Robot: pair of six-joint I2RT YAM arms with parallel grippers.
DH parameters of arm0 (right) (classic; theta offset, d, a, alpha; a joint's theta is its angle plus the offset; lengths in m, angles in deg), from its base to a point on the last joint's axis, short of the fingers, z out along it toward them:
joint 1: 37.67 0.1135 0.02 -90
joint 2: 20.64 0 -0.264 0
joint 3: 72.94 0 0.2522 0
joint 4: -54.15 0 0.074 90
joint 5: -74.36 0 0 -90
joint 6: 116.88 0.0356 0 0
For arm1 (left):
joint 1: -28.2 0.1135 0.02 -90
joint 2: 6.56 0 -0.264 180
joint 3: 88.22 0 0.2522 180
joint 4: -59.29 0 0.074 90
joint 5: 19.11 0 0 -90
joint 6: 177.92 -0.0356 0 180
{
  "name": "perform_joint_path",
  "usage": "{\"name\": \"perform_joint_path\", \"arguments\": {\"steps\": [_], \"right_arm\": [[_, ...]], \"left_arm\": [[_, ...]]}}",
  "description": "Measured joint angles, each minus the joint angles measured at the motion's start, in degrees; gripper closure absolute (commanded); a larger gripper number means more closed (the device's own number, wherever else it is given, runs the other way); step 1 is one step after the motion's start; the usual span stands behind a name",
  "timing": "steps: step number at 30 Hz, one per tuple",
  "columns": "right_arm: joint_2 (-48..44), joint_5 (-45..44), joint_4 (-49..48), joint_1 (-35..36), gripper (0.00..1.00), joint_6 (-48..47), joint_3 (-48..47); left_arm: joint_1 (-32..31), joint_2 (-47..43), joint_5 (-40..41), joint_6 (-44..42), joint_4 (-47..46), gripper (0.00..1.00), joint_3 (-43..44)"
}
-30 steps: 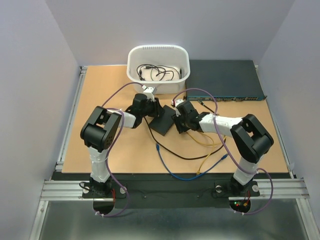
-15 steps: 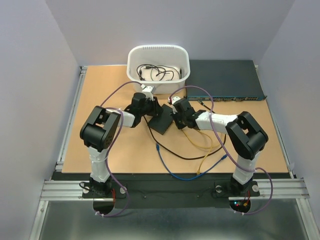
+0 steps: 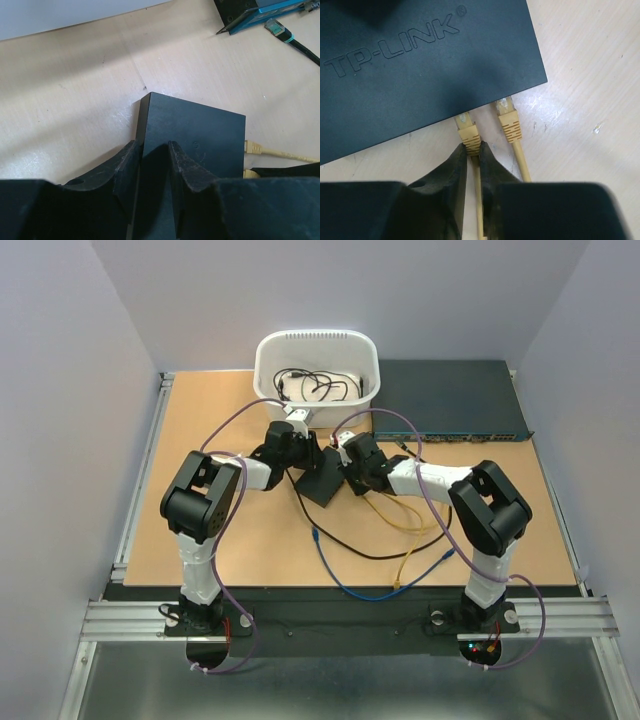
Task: Insert the plug into the switch port
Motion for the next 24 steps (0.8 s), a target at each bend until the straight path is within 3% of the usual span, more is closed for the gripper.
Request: {"name": "perform_joint_path", "arguments": {"steps": [10, 19, 24], "right_arm": [[-3.2, -1.5, -1.8, 0.0, 0.56, 1.4, 3.7], [-17.6, 0.2, -0.5, 1.0, 0.57, 7.8, 10.6], [-24.6, 3.0, -0.8, 8.3, 0.6, 12.9, 11.8]], "left_arm": [[-0.1, -0.4, 2.8, 1.1, 4.8, 0.51, 1.9], [1.4, -1.4, 5.5, 1.4, 12.4, 0.46, 4.6], [3.5, -3.3, 8.2, 1.5, 14.8, 0.41, 4.6]]}}
